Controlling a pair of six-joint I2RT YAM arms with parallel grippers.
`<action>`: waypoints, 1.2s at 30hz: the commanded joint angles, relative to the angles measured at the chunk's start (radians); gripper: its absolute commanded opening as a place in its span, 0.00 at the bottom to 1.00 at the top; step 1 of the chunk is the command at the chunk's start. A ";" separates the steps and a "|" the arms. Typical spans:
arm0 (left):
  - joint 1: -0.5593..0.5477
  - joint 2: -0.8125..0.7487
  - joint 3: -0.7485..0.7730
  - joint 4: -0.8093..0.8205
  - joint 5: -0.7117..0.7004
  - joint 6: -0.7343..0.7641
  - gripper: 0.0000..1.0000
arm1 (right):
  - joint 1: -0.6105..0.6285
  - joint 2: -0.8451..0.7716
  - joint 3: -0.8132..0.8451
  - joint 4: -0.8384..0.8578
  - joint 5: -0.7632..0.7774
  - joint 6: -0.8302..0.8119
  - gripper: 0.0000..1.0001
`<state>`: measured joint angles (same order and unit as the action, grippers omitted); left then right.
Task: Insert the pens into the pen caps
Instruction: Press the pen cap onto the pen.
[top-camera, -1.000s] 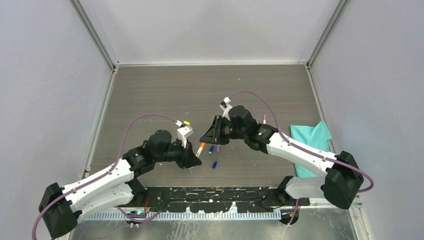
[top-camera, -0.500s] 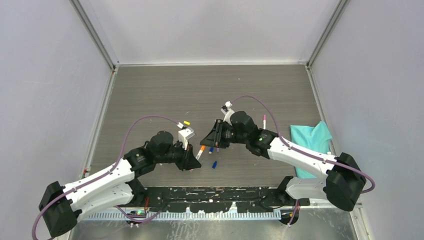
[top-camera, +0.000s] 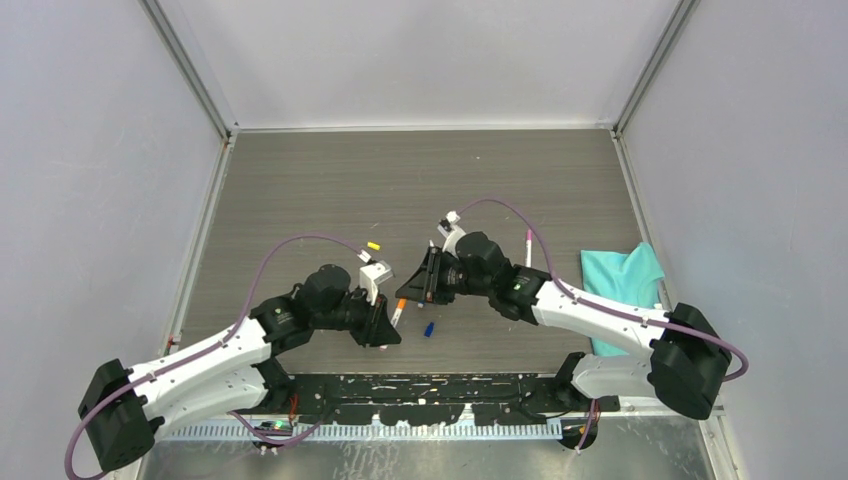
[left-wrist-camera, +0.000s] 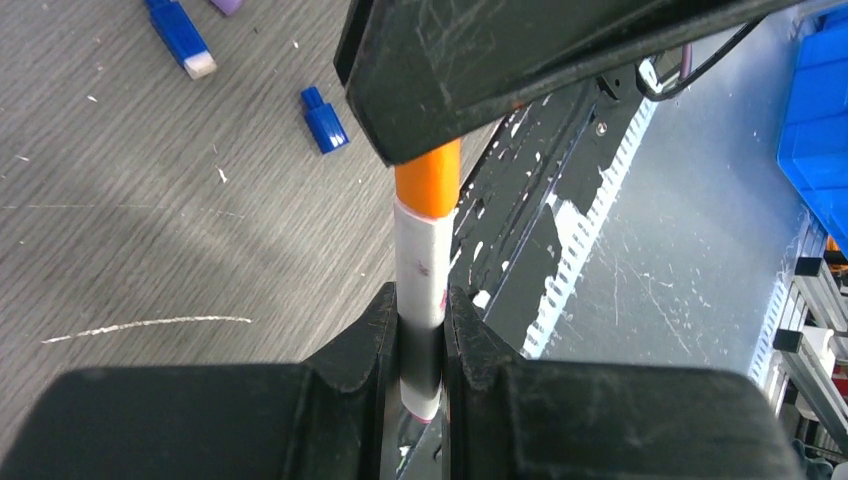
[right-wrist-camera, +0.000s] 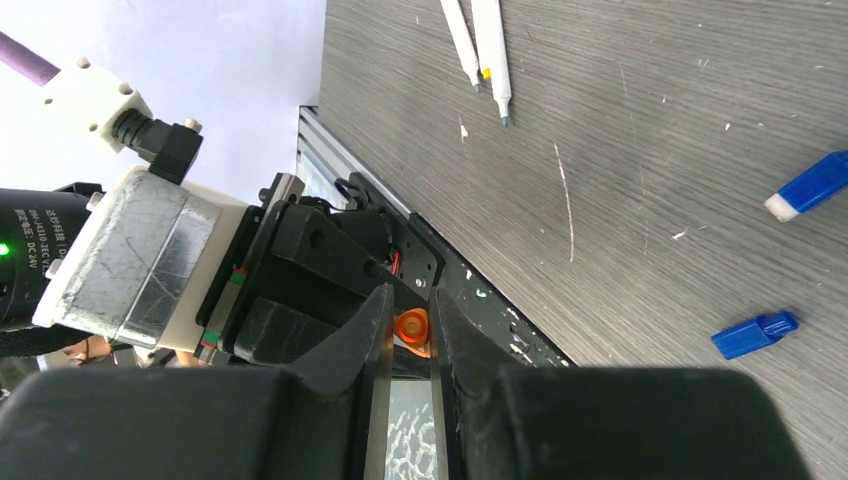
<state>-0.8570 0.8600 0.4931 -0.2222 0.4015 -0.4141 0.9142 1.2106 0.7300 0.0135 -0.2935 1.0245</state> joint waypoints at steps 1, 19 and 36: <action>0.035 -0.008 0.113 0.439 -0.164 -0.011 0.00 | 0.158 0.023 -0.066 -0.122 -0.326 0.062 0.01; 0.055 -0.042 0.145 0.407 -0.165 0.009 0.00 | 0.230 0.030 -0.038 -0.303 -0.302 -0.075 0.01; 0.108 -0.011 0.170 0.400 -0.017 -0.005 0.00 | 0.230 -0.001 0.048 -0.374 -0.225 -0.157 0.01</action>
<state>-0.8307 0.8639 0.4946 -0.3088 0.5457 -0.4038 1.0367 1.2182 0.7563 -0.0406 -0.2119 0.9020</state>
